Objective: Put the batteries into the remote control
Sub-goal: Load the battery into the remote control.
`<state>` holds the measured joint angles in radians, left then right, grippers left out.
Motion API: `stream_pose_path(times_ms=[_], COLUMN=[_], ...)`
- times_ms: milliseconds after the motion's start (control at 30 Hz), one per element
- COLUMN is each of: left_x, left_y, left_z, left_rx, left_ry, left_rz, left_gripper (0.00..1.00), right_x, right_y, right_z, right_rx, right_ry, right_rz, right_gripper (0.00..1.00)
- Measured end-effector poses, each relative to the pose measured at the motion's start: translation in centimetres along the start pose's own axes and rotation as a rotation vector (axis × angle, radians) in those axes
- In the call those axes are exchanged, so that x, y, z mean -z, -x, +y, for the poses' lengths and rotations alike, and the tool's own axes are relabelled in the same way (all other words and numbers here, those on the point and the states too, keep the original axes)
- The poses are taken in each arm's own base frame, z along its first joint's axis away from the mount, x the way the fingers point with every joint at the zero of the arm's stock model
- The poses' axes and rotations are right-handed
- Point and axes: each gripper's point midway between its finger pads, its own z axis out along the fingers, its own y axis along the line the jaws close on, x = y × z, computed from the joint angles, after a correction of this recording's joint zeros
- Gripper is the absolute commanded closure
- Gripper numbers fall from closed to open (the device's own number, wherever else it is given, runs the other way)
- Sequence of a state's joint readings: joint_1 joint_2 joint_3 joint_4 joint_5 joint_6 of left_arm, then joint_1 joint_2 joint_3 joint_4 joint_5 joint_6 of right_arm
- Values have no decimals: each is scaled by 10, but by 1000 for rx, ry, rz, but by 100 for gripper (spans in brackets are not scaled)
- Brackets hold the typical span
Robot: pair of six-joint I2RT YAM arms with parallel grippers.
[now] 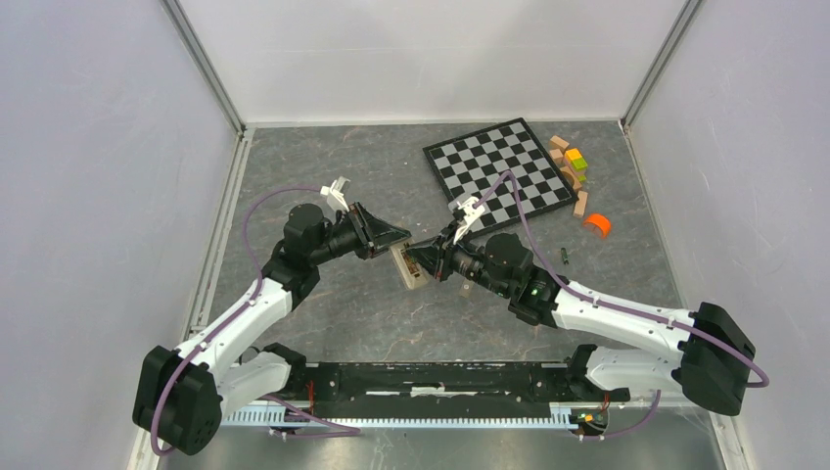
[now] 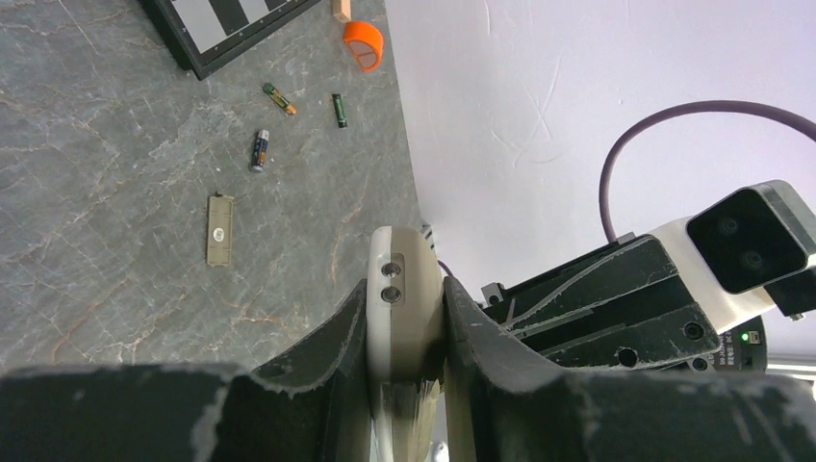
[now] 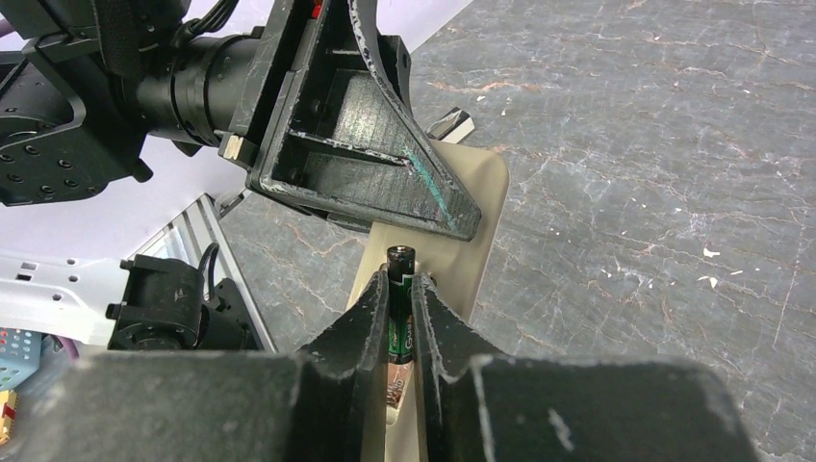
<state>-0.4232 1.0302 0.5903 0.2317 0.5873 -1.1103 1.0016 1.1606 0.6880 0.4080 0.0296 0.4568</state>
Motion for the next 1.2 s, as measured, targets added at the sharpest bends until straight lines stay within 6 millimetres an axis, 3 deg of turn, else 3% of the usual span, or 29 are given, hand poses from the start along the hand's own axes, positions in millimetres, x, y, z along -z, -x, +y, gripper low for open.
stream_pose_path(times_ms=[833,1200], left_x=[-1,0], left_y=[-1,-2], left_z=[12,20], left_rx=[144,116], left_ry=[72,102], left_rz=[-11,-14], left_gripper=[98,98], right_x=[10,17], right_y=[-14,-23], right_z=[-2,-1], right_rx=[9,-48], right_ry=[12,3], right_rz=[13,65], right_gripper=[73,47])
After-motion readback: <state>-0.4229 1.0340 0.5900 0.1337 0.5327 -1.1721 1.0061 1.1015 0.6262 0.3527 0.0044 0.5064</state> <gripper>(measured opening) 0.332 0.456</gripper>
